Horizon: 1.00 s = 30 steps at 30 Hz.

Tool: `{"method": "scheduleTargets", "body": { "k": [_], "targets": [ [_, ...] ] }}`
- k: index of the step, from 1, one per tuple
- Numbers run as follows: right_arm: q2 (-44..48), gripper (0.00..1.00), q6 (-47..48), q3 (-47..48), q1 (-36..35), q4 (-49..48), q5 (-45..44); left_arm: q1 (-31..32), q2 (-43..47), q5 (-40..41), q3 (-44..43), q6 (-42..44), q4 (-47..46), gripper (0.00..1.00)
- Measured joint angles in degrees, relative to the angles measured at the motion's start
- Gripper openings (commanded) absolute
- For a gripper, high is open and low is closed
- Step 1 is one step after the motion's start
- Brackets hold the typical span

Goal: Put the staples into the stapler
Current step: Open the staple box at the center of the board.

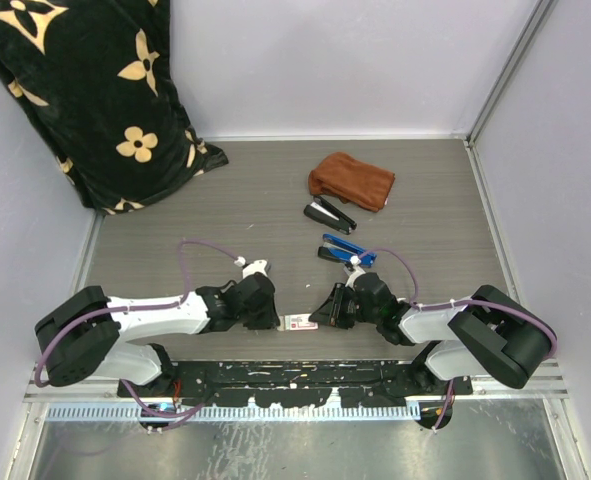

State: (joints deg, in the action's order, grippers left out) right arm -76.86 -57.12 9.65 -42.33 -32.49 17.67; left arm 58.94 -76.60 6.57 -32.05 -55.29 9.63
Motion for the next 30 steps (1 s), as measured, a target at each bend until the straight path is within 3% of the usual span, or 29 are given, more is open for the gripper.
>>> {"method": "scheduleTargets", "body": {
  "k": [9,16,30],
  "targets": [
    [0.00,0.17,0.00,0.00,0.00,0.00,-0.02,0.00,-1.05,-1.33,0.50,-0.92,-2.99,0.14],
    [0.02,0.17,0.00,-0.02,0.00,0.00,-0.13,-0.09,-2.14,-2.03,0.48,-1.16,-4.63,0.00],
    [1.62,0.16,0.04,-0.33,0.02,0.87,-1.03,-1.38,1.18,-0.81,0.98,-1.01,-3.48,0.00]
  ]
}}
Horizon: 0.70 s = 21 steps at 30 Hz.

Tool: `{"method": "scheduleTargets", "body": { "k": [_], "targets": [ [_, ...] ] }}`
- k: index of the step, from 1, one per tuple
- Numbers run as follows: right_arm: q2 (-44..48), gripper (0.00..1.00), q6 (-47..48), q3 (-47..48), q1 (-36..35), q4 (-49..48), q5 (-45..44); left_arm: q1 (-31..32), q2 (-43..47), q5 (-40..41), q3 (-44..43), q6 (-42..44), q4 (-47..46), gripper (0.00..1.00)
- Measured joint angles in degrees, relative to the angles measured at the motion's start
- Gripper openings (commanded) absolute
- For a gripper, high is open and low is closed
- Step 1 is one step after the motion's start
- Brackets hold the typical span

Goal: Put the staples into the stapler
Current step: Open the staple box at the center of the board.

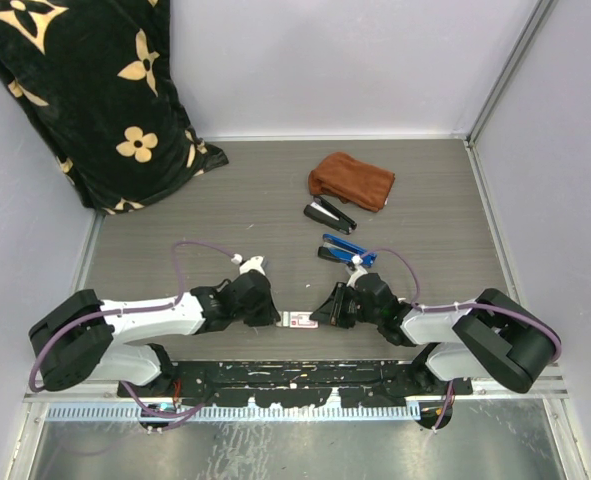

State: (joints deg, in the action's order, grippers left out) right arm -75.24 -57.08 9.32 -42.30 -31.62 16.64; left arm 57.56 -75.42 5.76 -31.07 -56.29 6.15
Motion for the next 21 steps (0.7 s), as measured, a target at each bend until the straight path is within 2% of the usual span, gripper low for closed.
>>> {"method": "scheduleTargets", "body": {
  "k": [8,21],
  "targets": [
    [0.42,0.16,0.20,-0.46,0.42,0.04,-0.52,-3.17,5.44,0.13,2.40,0.48,2.89,0.00],
    [1.18,0.16,0.39,-0.76,1.09,0.74,-0.66,-7.45,8.37,0.46,4.20,2.86,6.80,0.00]
  ]
}}
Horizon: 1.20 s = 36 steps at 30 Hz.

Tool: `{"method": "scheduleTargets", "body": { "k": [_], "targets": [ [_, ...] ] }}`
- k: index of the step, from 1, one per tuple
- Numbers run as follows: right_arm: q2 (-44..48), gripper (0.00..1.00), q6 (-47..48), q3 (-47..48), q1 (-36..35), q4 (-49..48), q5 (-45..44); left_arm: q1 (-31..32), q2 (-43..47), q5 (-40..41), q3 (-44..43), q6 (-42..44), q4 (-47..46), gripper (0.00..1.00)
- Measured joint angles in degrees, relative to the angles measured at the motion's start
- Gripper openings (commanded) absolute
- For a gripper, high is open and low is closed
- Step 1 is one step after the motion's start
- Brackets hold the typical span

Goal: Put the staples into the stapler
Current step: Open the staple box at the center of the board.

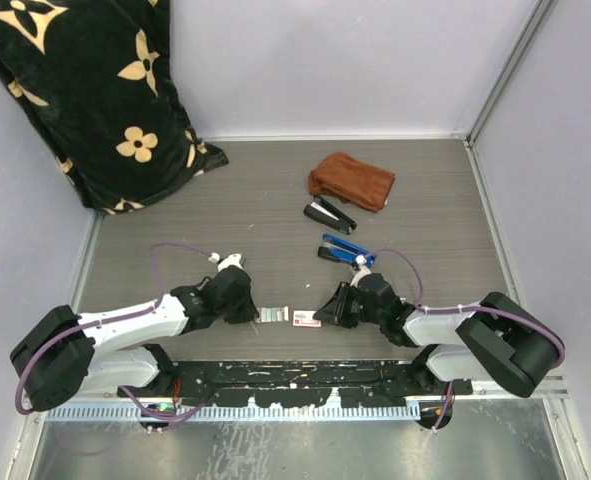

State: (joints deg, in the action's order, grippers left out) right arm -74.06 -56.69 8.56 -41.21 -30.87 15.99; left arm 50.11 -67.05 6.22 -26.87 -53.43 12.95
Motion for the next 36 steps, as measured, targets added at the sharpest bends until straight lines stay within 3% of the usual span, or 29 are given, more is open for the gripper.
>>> {"method": "scheduleTargets", "body": {
  "k": [8,13,16,20,28,36],
  "targets": [
    [3.21,0.16,1.27,-0.13,0.81,3.58,-0.94,-2.40,0.00,-0.02,0.04,1.55,0.83,0.01],
    [6.12,0.19,2.38,-0.13,1.36,6.99,-2.05,-3.06,-0.13,-0.07,0.04,2.05,0.83,0.26],
    [7.63,0.28,2.99,-0.11,1.53,9.07,-2.75,-3.28,-0.17,-0.11,0.04,2.21,0.90,0.42],
    [9.55,0.50,3.61,0.00,1.60,10.84,-3.48,-3.37,0.31,0.20,-0.13,2.62,1.16,0.63],
    [17.49,0.76,7.41,3.02,1.60,22.25,-7.98,-3.39,10.29,3.63,-0.52,5.01,6.56,0.92],
    [21.70,0.84,13.94,9.18,1.60,36.06,-14.23,-9.05,14.88,2.62,-4.44,11.54,12.33,0.97]
  ]
}}
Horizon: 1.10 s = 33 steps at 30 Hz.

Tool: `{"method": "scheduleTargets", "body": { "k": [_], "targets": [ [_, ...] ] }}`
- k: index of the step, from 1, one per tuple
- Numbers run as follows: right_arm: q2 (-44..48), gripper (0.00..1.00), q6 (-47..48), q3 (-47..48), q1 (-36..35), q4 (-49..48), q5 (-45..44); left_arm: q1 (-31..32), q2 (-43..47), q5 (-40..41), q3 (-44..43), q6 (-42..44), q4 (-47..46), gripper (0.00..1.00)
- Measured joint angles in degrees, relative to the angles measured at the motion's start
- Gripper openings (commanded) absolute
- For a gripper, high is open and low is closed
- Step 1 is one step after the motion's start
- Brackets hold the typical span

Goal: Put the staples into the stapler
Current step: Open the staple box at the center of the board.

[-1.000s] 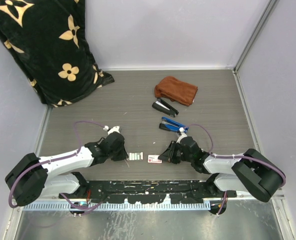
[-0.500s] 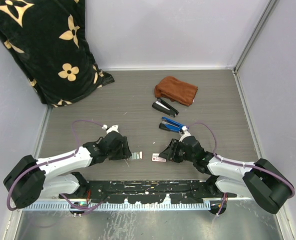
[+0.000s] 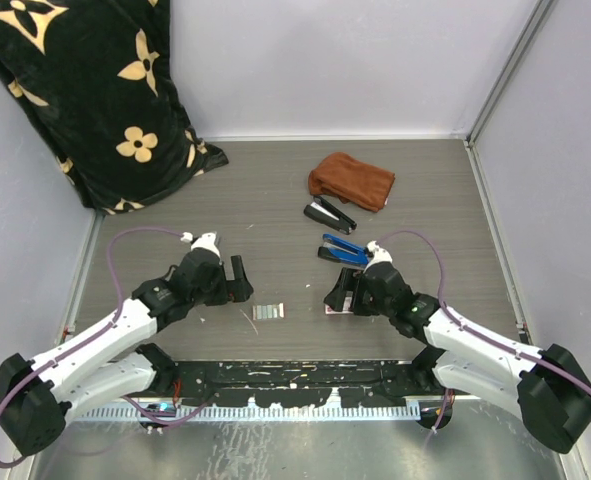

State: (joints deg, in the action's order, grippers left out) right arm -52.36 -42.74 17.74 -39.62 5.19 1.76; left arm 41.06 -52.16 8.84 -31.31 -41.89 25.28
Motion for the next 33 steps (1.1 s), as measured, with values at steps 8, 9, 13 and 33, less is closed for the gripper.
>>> {"method": "scheduleTargets", "body": {
  "k": [8,9,13,33],
  "targets": [
    [-4.33,0.86,6.67,5.46,-0.07,7.21,-1.44,-2.58,0.52,-1.57,-6.29,6.45,4.74,0.98],
    [-5.16,0.86,7.34,6.23,-0.24,7.93,-1.46,-2.58,0.52,-1.60,-6.73,6.88,4.79,0.98],
    [-8.63,0.95,10.54,10.27,-1.68,11.21,-1.07,-2.58,0.24,-2.36,-7.08,7.61,5.07,0.98],
    [-7.87,0.97,15.26,28.89,-1.03,24.44,-8.66,-13.81,-4.48,-10.32,-26.25,19.08,13.27,0.98]
  ]
}}
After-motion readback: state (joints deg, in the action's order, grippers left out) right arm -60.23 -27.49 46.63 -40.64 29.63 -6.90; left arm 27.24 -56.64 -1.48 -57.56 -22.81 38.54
